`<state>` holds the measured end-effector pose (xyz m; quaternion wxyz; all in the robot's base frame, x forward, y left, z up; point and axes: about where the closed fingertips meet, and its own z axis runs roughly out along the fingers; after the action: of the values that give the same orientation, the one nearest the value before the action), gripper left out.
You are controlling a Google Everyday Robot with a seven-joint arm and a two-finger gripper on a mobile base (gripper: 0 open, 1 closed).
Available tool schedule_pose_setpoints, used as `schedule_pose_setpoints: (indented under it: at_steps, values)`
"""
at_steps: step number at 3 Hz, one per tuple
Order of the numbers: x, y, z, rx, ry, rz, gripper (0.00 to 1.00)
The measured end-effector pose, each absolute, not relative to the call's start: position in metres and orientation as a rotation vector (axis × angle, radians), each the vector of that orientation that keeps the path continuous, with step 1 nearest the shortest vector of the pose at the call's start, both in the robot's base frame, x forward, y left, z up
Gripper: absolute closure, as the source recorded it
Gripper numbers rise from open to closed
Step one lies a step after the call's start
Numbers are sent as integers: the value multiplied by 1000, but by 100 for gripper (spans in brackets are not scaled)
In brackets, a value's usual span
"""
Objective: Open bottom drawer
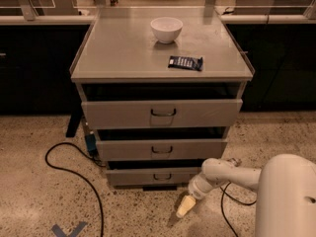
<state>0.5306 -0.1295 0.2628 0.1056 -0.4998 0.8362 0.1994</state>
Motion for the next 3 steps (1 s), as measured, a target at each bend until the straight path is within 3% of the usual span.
schedule_pose_setpoints:
  at_steps: [1,3]
  values:
    - [546,-137,236,-1444,2459,544,0]
    - [568,-146,200,-1375,2392,649,0]
